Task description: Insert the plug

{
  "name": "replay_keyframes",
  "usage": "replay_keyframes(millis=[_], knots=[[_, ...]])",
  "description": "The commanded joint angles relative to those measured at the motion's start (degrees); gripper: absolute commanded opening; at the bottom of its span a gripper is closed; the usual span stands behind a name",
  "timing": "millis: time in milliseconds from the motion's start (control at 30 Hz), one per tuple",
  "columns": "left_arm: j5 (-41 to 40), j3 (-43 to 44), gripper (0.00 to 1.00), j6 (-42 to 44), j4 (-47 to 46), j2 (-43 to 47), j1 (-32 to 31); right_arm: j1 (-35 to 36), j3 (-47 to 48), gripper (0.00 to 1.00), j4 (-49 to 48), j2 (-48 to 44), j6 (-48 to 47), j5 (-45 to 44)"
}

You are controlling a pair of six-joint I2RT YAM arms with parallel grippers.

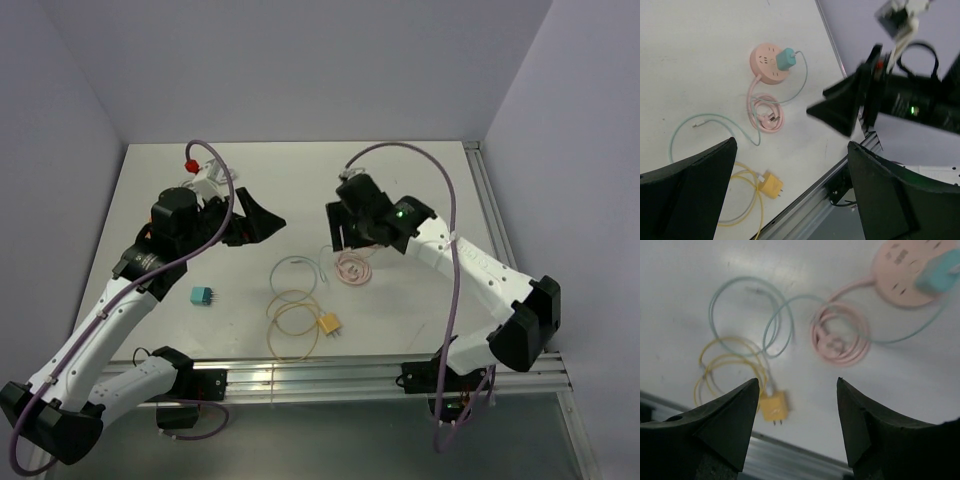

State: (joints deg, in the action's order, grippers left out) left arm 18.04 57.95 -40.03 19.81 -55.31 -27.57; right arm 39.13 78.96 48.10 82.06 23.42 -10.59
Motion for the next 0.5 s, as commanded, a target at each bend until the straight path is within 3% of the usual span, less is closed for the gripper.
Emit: replay_keyframes(millis=[0,100,233,467], knots=[[-1.7,0.2,0.98,1.4,0.7,1.3,0.6,5.7,-5.4,0.7,1.6,-3.3,2.9,2.4],[-1.5,0.6,0.97,1.7,1.0,1.6,0.8,10.7,-11.0,0.69,-1.3,-6.2,5.5,6.1],[0.1,0.0,0.97,1.1,0.1,2.0,0.8,15.3,-18.7,0.76,-7.0,-7.4,8.0,11.8],[2.7,-0.6,0.97,0.4,-1.5,0.9,0.8,23.5,-18.9,0.78,-8.5,1.0,10.2,8.0]])
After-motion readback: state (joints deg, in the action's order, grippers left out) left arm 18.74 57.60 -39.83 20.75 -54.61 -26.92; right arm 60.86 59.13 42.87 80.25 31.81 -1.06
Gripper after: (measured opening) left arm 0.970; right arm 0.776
